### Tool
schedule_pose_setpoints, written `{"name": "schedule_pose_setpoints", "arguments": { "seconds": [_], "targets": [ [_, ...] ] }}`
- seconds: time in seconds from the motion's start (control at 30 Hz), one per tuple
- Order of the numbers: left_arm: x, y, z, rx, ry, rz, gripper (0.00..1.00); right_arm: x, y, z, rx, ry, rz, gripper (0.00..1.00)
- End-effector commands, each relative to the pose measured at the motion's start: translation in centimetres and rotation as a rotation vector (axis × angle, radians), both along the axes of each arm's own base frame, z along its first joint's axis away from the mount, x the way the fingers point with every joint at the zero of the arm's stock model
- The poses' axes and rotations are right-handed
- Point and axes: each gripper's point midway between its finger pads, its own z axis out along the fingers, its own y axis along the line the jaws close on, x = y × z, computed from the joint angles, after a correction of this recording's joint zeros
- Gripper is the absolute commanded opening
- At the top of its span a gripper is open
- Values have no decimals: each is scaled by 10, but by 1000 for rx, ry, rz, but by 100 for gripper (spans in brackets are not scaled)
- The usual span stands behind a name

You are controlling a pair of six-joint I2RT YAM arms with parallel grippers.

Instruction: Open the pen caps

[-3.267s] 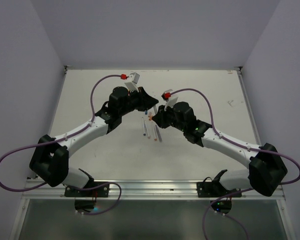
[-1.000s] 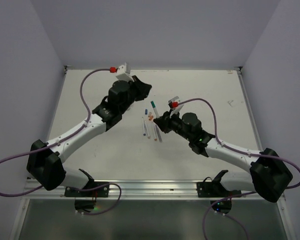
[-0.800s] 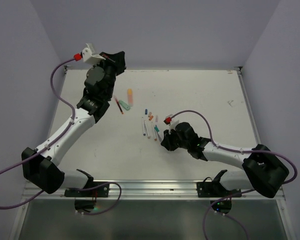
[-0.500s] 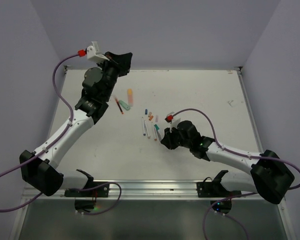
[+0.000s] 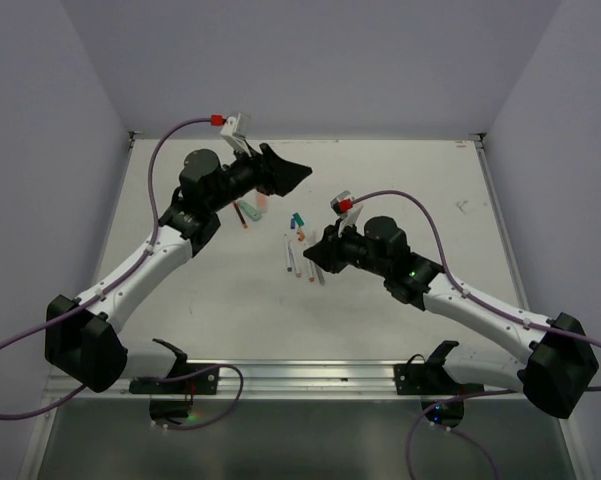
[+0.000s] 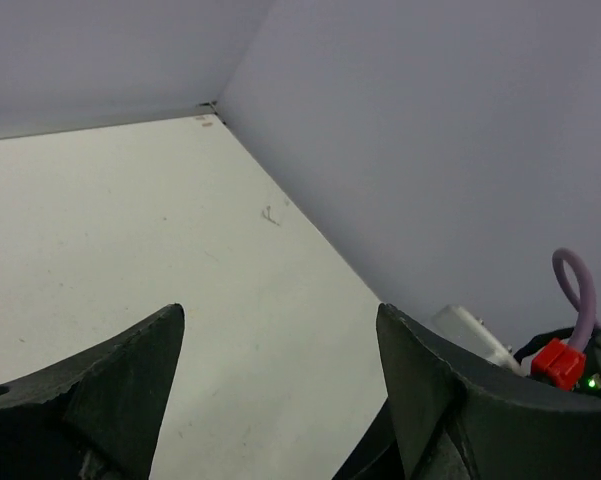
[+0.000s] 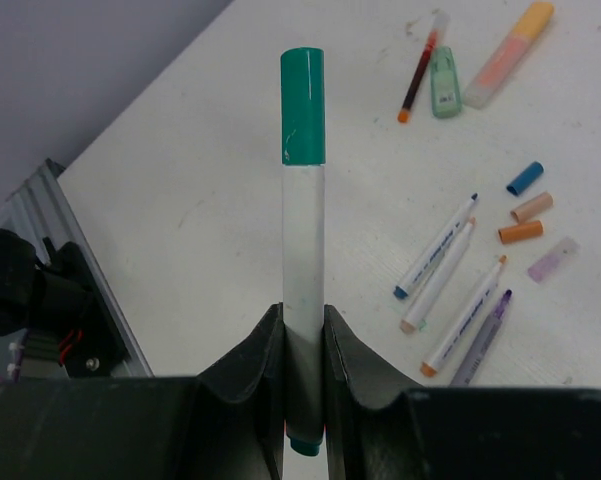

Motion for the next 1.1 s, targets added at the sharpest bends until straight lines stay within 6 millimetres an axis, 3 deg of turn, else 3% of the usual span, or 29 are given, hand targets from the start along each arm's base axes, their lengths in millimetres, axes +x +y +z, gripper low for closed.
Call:
{"name": "schedule_pose_setpoints", "arguments": {
  "seconds": [0.0, 0.13, 0.17, 0.37, 0.6, 1.07],
  "targets": [
    [-29, -13, 4, -24, -45, -182, 81, 0, 13, 54, 125, -67, 48, 0],
    [-37, -17, -1, -40, -36, -236, 88, 3, 15, 71, 186, -77, 50, 0],
    [-38, -17, -3, -41, -32, -239, 95, 3, 16, 73, 195, -77, 54, 0],
    [-41, -21, -8, -61, -14, -274, 95, 6, 22, 89, 242, -97, 74, 0],
    [-47, -23, -13, -103, 18, -296, 84, 14, 25, 106, 309, -130, 80, 0],
    [-55, -18, 3, -178, -3, -288, 65, 19, 30, 92, 388, -52, 121, 0]
  ]
}}
